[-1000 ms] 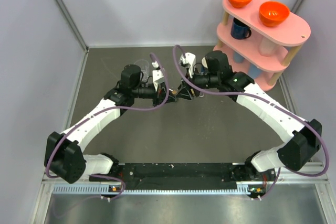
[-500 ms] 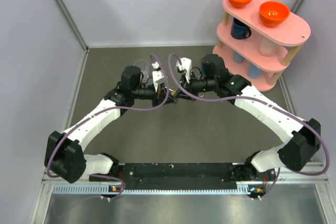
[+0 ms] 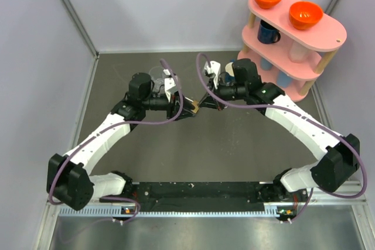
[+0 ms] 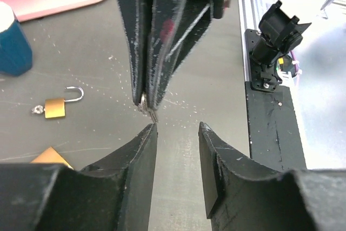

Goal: Unlock with the key

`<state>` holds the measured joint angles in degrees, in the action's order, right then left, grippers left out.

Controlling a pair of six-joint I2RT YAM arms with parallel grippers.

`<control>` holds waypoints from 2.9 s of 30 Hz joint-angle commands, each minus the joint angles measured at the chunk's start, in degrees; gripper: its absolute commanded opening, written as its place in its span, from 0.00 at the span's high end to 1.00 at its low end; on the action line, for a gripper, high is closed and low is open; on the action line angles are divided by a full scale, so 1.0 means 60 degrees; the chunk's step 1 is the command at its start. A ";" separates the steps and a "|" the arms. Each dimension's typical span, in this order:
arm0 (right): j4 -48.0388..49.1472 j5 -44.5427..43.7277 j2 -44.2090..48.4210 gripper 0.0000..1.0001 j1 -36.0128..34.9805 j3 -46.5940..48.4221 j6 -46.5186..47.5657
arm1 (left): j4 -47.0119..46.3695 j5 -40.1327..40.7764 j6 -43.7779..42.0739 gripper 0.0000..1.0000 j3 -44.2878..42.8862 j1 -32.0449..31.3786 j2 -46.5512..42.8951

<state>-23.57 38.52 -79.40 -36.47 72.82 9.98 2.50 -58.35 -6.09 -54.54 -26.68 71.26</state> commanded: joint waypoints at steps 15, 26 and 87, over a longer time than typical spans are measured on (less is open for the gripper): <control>0.2741 0.3597 0.0562 1.00 0.1053 -0.0813 -0.3127 | -0.1691 -0.1291 0.1072 0.59 0.0228 0.0271 0.0134; 0.3475 0.3994 0.0489 1.00 0.1024 -0.1150 -0.3553 | -0.2643 -0.1877 0.2171 0.62 0.0477 0.0257 0.0207; 0.0340 0.2207 0.0488 1.00 0.0966 -0.0520 0.0344 | -0.2541 -0.0573 0.2245 1.00 0.0551 0.0139 0.0134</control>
<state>-21.54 51.05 -76.88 -30.70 66.87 10.39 -11.31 -62.00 7.81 -51.09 -25.76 73.78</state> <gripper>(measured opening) 0.019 0.007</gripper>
